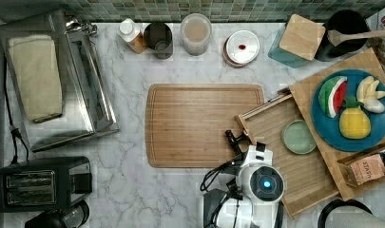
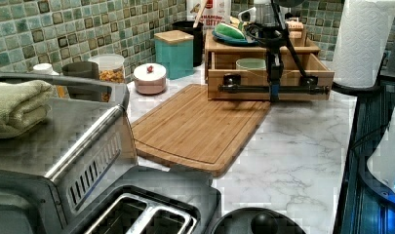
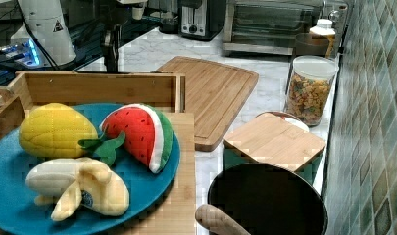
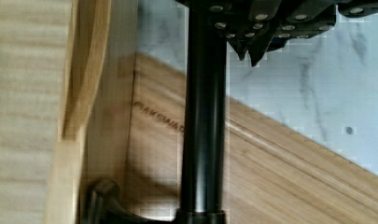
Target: Close the drawer.
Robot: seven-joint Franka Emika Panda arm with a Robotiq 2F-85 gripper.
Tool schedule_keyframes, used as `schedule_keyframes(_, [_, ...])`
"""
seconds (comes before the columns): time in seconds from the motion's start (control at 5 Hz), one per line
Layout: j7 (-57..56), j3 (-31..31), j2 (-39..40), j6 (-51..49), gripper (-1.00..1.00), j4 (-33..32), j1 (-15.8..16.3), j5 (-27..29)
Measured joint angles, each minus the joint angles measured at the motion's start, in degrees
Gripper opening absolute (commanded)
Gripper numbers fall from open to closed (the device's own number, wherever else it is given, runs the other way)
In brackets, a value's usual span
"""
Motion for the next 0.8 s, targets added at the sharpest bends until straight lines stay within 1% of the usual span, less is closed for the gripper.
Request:
schedule_keyframes(0.2, [-9.51, -3.01, 3.71, 0.06, -1.00, 4.48, -0.12, 1.08])
schedule_keyframes(0.4, [-16.62, -5.90, 9.58, -4.56, -1.00, 11.86, -0.57, 2.05])
schedule_keyframes(0.6, [-21.09, -7.32, 15.80, -6.71, -1.00, 19.36, -1.20, 3.22])
schedule_keyframes(0.8, [-22.05, -8.71, 19.34, -2.13, -1.00, 22.05, -2.29, 10.04])
